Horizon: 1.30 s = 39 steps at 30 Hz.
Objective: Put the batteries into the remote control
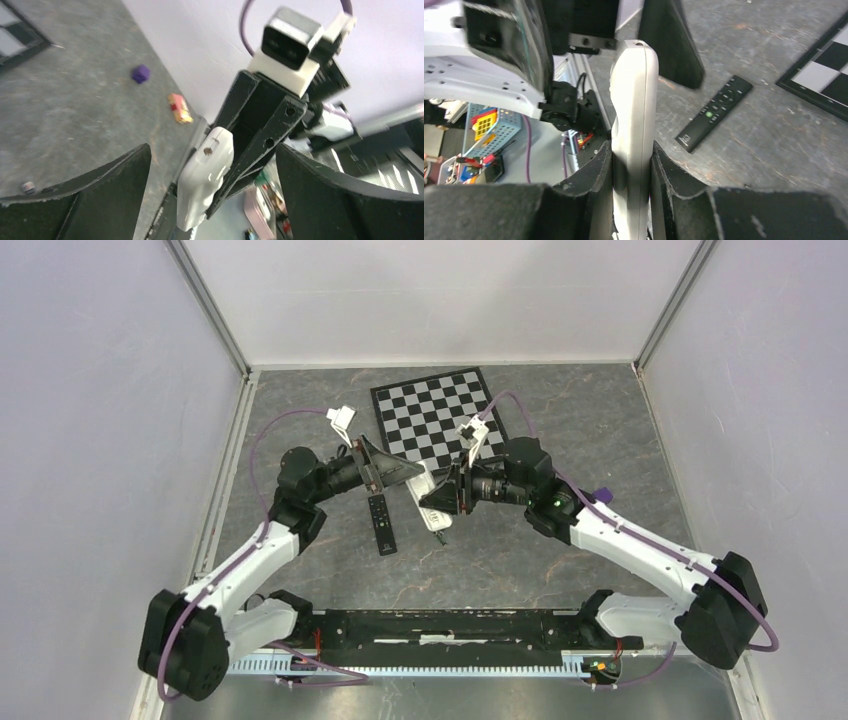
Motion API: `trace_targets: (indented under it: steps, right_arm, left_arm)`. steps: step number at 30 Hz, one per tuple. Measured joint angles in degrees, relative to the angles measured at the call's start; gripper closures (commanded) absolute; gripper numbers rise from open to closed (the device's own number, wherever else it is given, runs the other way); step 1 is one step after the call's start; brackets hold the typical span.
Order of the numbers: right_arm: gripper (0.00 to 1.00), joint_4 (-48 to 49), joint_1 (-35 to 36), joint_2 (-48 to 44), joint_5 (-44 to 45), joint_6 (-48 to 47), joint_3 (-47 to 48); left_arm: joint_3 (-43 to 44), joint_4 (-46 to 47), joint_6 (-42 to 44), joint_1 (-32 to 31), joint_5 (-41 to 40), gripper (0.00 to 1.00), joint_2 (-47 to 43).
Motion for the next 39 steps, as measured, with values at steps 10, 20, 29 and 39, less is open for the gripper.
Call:
trace_targets:
  steps: [10,20,29,39]
  right_arm:
    - [1.00,-9.79,-8.81,1.62,17.99,-7.93,-3.02]
    - [1.00,-26.51,-15.15,21.07,55.78,-16.44,9.75]
    - [1.00,-29.57,-23.89,31.30,68.57,-19.06,12.83]
    - [0.71,-30.95,-26.69,35.21,71.43,-19.71,12.83]
  left_arm:
    - [4.70,-39.98,18.21,0.02,-31.34,0.00,-8.94]
    - [4.79,-55.17,22.08,0.04,-44.78,0.00,-6.27]
    - [4.79,-56.61,23.23,0.07,-47.01,0.00,-4.48]
    - [4.79,-56.57,23.30,0.07,-47.01,0.00,-2.23]
